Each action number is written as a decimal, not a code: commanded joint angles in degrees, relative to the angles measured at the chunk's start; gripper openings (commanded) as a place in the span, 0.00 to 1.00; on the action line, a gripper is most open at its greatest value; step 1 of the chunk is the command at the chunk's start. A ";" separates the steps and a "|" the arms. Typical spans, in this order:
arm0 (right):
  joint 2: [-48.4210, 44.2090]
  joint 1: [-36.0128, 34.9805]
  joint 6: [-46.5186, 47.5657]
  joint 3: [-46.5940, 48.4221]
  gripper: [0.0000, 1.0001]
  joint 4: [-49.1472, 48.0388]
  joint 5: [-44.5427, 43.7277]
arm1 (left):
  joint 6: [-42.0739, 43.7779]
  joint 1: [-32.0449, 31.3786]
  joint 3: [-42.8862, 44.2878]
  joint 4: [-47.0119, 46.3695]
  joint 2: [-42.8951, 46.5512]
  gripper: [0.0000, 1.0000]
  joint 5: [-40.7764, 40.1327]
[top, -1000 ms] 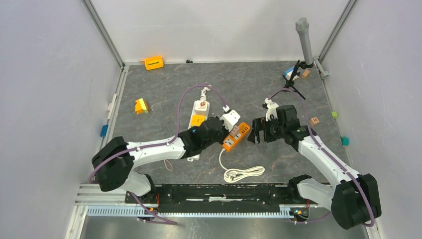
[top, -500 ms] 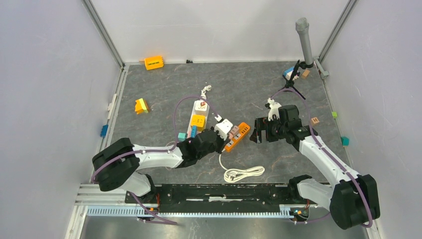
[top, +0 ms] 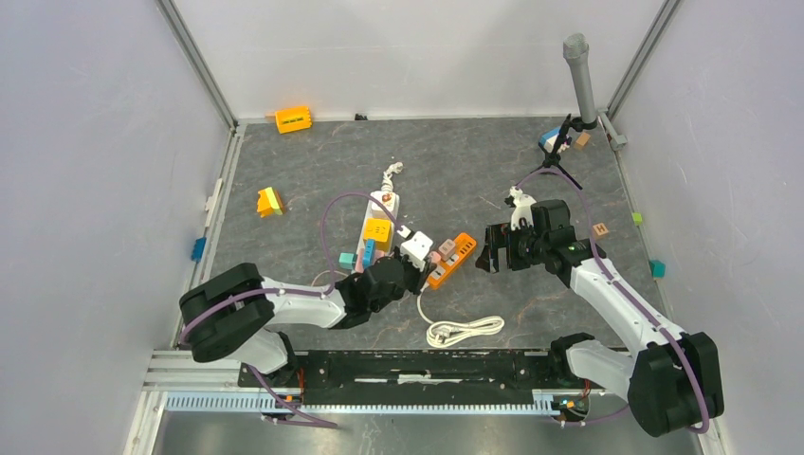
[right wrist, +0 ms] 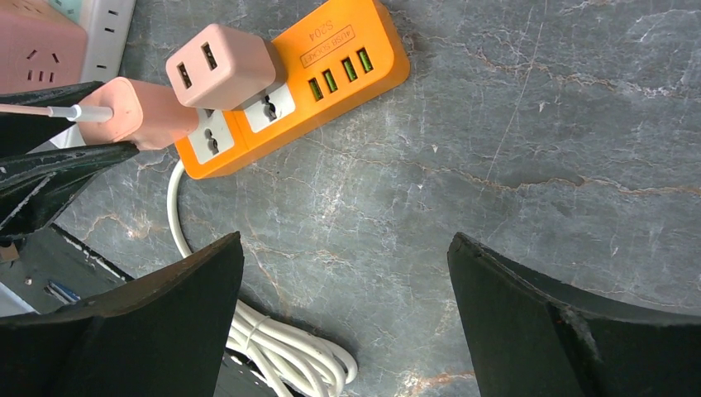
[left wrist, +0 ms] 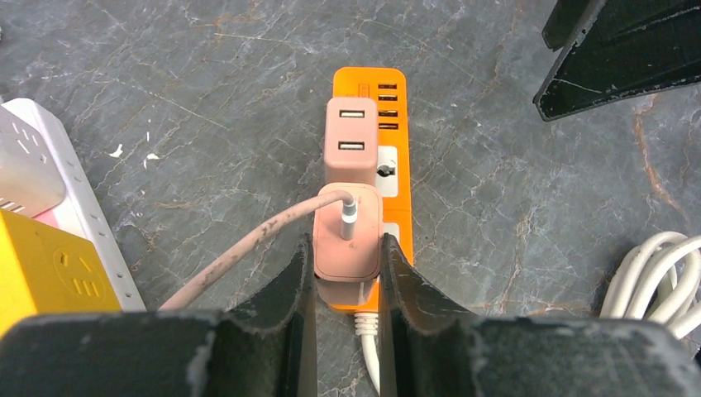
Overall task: Insert the plug
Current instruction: Insert the plug into the socket.
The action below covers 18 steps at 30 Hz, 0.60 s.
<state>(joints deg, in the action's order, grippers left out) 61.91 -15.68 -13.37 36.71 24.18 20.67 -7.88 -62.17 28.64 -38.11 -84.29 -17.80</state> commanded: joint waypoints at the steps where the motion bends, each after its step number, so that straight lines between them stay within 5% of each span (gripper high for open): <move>1: -0.07 0.22 1.08 -0.11 0.98 -1.07 0.78 | 0.61 -0.24 -1.13 -8.66 -0.92 0.02 -3.58; 18: -0.12 0.30 1.73 -0.09 0.98 -0.45 0.94 | 1.23 -0.25 -1.43 -11.92 -7.49 0.02 1.01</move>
<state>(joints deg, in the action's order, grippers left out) 61.93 -15.68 -12.53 36.62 24.29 20.95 -7.64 -62.17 27.77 -46.85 -90.19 -17.91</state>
